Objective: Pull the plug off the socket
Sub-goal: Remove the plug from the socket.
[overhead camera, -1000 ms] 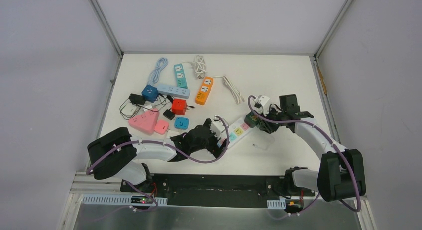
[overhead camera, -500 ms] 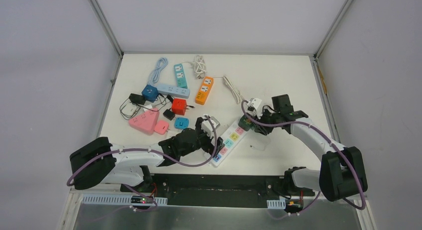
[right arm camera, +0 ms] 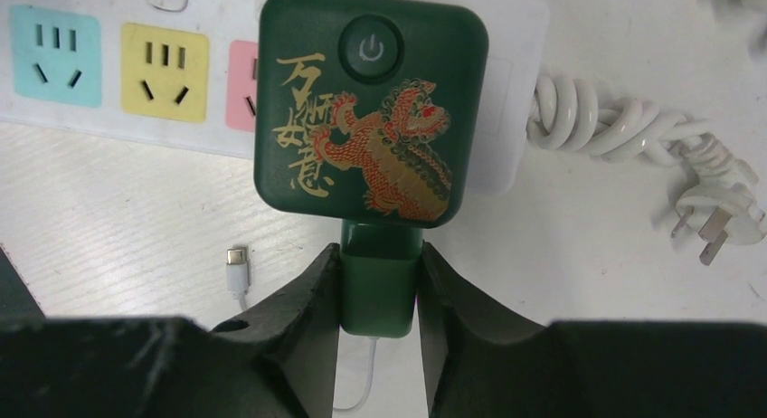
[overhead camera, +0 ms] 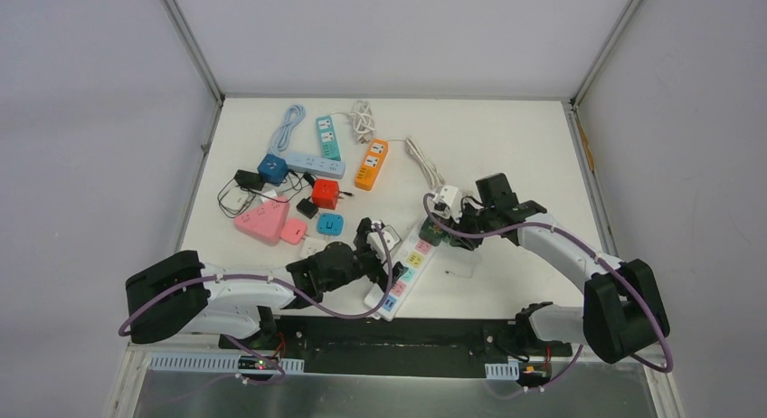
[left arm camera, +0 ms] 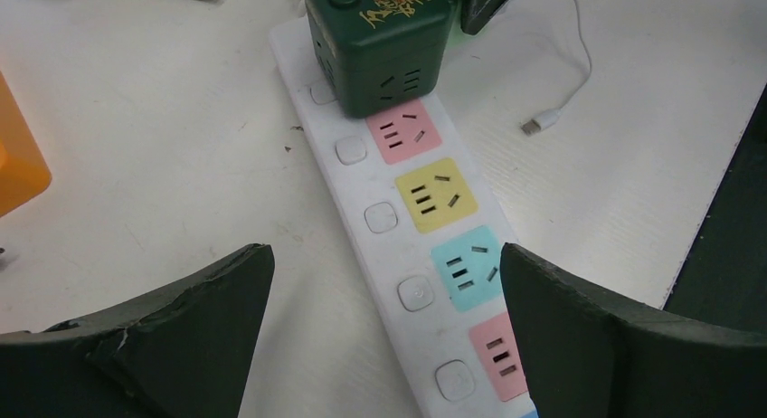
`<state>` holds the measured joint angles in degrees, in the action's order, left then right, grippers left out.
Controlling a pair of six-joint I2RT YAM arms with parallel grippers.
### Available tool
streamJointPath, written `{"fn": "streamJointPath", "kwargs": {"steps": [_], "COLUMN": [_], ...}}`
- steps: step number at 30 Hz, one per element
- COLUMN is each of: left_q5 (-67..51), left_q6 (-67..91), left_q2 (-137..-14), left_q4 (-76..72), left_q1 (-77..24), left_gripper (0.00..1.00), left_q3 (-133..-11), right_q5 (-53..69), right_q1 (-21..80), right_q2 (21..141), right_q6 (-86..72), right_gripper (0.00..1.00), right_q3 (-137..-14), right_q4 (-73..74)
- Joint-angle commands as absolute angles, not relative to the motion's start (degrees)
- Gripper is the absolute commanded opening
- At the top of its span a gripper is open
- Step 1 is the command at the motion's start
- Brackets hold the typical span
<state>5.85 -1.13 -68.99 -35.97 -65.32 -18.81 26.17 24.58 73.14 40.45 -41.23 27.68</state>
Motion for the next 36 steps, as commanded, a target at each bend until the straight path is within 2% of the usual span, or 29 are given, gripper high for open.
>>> {"fn": "streamJointPath", "kwargs": {"steps": [1,9,21,36], "left_q5": [4.0,3.5,-1.6,-5.2], "left_q6": [-6.6,-9.6,-9.9,-12.2], "left_q2": [-66.8,-65.0,-68.7,-68.8], "left_q4": [-40.2,-43.1,-50.1,-50.4], "left_q1": [-65.8,-65.4,-62.0,-61.0], "left_gripper": [0.99,0.99,0.99,0.99], "left_q3": [-17.6,-15.6,-15.3,-14.8], "right_q5": [30.9,33.3,33.9,33.8], "right_q1": [26.0,26.8,27.0,27.0], "right_q2": [73.8,73.9,74.2,74.8], "right_q6": [46.8,50.5,51.2,51.5], "right_gripper": [0.0,0.0,0.0,0.0], "right_q3": [-42.6,-42.6,-42.8,-43.1], "right_q4": [30.5,32.0,32.9,33.4]}}
